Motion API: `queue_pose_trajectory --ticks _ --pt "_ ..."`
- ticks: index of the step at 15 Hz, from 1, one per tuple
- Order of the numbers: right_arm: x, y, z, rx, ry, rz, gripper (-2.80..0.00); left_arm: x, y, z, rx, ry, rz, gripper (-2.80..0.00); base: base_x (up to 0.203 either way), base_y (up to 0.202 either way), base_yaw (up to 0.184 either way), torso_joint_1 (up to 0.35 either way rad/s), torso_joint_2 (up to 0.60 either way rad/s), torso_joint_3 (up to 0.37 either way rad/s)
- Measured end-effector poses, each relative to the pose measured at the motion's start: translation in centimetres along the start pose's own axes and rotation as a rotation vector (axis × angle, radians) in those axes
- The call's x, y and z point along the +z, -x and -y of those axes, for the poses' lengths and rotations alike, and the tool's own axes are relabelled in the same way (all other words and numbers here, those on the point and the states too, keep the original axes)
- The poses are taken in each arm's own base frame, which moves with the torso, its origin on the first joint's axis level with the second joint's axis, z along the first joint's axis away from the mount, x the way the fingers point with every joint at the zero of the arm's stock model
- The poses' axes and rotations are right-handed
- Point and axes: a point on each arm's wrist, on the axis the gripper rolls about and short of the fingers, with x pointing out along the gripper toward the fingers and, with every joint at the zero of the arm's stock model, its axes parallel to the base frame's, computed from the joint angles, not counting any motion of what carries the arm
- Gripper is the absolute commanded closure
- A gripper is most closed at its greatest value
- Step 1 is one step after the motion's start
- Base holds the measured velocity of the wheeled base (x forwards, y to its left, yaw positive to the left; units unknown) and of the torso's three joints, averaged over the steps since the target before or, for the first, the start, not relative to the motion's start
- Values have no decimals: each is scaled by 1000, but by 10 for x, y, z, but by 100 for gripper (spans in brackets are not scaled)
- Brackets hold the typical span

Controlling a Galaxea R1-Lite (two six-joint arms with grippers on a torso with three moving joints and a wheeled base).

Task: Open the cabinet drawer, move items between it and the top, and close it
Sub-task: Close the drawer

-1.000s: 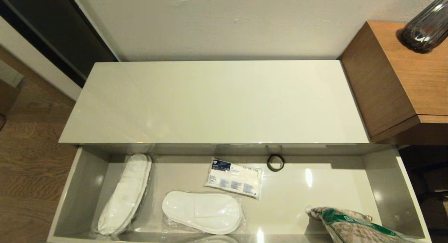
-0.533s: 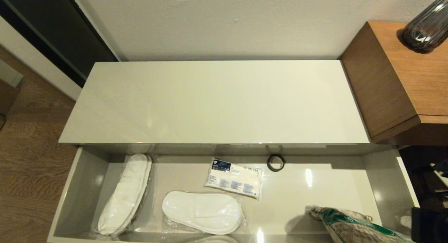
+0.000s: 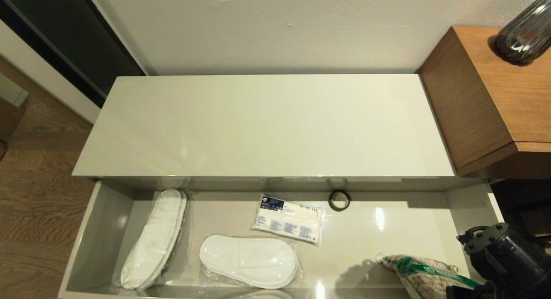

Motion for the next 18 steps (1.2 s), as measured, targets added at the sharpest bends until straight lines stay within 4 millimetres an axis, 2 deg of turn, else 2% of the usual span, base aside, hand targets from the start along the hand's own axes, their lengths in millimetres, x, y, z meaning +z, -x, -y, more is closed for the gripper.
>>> queue_pose_trajectory --ticks 3,7,13,18 --pt "-10 14 6 19 34 -6 0 0 0 0 0 0 0 0 0 0 0 0 0 0" --pt "-18 18 14 11 50 -23 0 0 0 0 0 0 0 0 0 0 0 0 0 0" --pt "-26 11 19 -24 65 -66 0 0 0 0 0 0 0 0 0 0 0 0 0 0" --pt "-23 -12 9 -77 75 -109 0 0 0 0 0 0 0 0 0 0 0 0 0 0"
